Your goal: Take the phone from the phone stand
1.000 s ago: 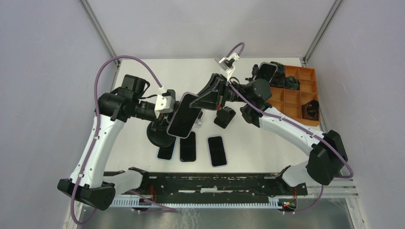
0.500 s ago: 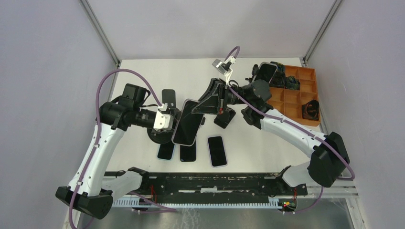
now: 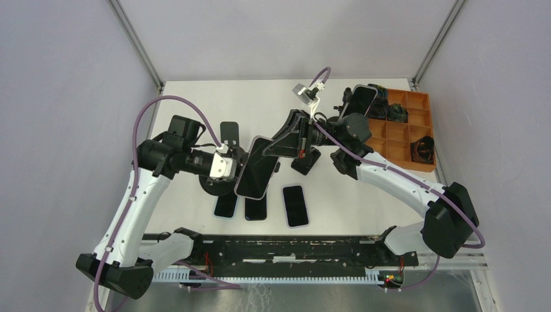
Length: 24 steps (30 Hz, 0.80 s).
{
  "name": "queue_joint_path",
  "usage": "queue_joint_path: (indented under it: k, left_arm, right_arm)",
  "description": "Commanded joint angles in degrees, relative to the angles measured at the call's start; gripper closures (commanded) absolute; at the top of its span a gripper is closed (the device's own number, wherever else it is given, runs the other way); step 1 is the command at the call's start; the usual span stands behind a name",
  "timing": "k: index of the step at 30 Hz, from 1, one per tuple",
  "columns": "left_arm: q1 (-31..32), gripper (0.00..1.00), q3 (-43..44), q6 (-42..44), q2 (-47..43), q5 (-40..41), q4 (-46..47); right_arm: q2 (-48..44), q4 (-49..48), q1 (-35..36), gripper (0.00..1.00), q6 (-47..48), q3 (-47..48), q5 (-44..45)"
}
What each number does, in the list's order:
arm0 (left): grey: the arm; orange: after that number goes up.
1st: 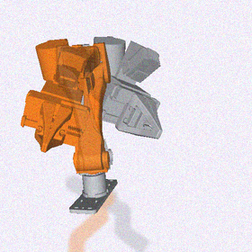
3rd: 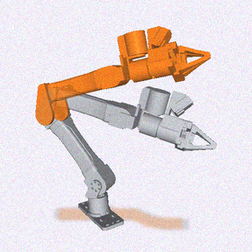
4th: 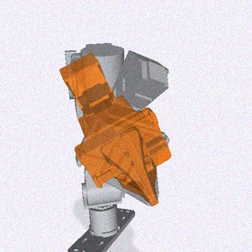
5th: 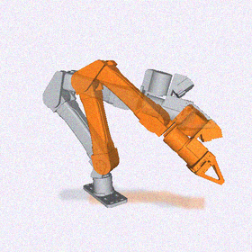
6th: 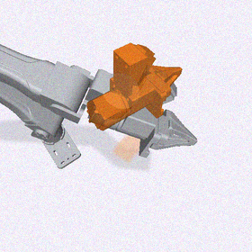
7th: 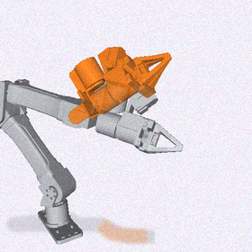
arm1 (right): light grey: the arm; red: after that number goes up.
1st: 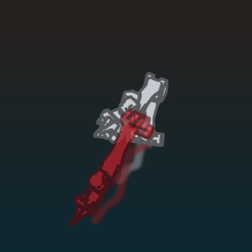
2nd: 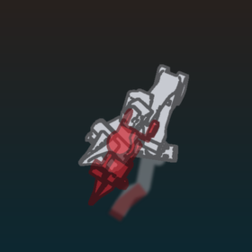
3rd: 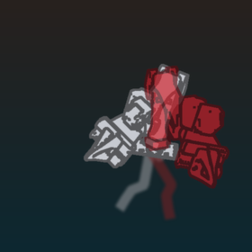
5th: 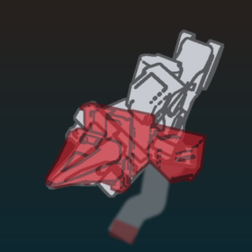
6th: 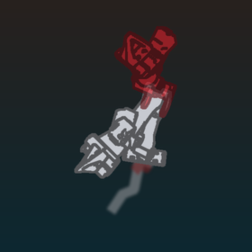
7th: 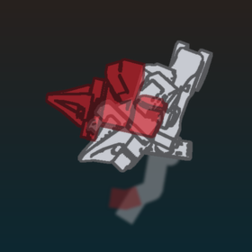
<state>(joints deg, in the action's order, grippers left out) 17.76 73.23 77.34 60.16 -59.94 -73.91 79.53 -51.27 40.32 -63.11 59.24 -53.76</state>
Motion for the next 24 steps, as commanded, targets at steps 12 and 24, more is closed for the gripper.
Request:
queue_joint_path:
  k: [12,24]
  left_arm:
    - [0.8,0.98,-2.4,6.9,-5.5,5.8,-10.2]
    - [0.9,0.98,3.0,4.4,-2.9,1.8,-9.4]
  right_arm:
    - [-6.9,-6.8,-7.5,1.0,3.9,4.9,12.3]
    - [-6.1,1.6,1.1,0.99,11.4,0.6,10.7]
